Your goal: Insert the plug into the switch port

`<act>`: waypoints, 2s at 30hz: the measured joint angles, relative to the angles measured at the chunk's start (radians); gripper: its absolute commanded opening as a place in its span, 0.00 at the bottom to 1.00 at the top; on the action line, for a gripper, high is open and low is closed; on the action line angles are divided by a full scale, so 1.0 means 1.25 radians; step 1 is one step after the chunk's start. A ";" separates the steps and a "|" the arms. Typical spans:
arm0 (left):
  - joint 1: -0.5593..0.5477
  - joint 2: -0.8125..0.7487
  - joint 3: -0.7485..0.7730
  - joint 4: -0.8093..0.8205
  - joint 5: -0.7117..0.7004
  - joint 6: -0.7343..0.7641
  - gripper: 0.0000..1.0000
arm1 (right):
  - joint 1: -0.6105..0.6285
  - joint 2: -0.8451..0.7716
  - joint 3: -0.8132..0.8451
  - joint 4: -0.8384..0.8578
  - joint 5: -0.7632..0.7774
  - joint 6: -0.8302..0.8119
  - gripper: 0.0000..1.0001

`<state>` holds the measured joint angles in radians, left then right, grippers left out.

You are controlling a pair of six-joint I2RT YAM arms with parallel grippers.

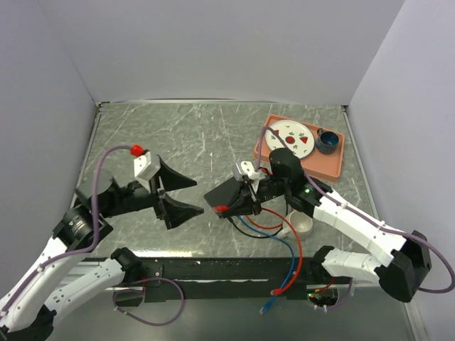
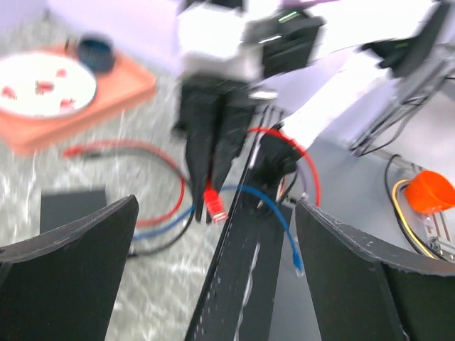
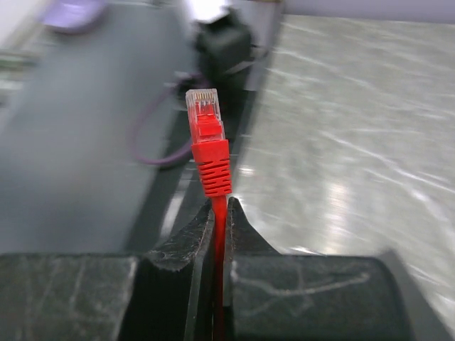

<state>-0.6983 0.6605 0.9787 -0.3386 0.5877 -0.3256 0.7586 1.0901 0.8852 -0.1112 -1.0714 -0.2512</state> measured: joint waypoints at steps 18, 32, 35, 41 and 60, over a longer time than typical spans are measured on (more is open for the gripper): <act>-0.001 0.053 -0.001 0.116 0.120 0.001 0.88 | -0.065 0.251 -0.030 0.938 -0.327 1.032 0.00; -0.010 0.100 -0.012 0.124 0.098 0.034 0.77 | -0.068 0.333 -0.023 1.085 -0.334 1.340 0.00; -0.010 0.103 -0.024 0.124 0.094 0.041 0.69 | -0.068 0.333 -0.023 1.089 -0.335 1.346 0.00; -0.010 0.126 -0.034 0.117 0.091 0.051 0.42 | -0.068 0.331 -0.023 1.090 -0.336 1.353 0.00; -0.011 0.139 -0.033 0.113 0.110 0.038 0.01 | -0.103 0.269 -0.031 1.079 -0.338 1.209 0.72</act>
<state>-0.7124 0.8345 0.9379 -0.1974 0.7258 -0.2775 0.6292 1.4265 0.8467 1.2381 -1.4940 1.2598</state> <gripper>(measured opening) 0.069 0.642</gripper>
